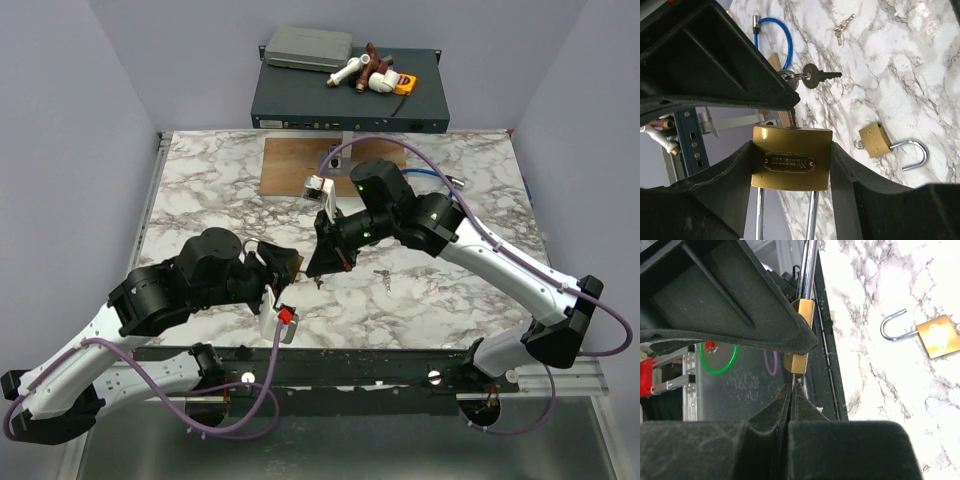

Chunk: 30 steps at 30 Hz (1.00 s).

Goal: Unlock with the key

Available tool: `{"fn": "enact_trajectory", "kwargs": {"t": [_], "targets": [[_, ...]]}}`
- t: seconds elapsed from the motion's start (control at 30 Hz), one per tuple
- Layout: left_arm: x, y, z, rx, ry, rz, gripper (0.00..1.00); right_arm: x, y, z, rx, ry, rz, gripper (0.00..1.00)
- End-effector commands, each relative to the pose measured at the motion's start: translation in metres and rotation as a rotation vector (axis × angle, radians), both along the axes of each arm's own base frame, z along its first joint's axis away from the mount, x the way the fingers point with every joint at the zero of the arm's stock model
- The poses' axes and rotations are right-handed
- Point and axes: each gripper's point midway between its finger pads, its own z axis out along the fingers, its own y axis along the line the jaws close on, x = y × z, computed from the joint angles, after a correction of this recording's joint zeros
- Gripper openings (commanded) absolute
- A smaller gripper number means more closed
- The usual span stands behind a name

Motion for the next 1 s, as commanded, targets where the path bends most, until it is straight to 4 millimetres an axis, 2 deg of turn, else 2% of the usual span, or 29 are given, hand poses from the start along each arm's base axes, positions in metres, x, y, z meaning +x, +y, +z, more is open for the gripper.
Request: {"fn": "enact_trajectory", "kwargs": {"t": [0.0,0.5,0.7,0.97], "targets": [[0.015,-0.025,0.056,-0.238,-0.072,0.042,0.0,0.004,0.018,0.037,0.163,-0.089,-0.011,0.01],[0.006,-0.024,0.055,-0.277,-0.027,0.035,0.0,0.004,0.022,0.048,0.213,-0.088,-0.01,0.01],[0.0,-0.027,0.068,-0.363,-0.009,0.015,0.0,0.002,0.021,0.05,0.235,-0.078,-0.02,0.01],[0.007,-0.029,0.07,-0.392,0.013,0.066,0.0,0.002,0.017,0.057,0.271,-0.094,-0.052,0.01]]}}
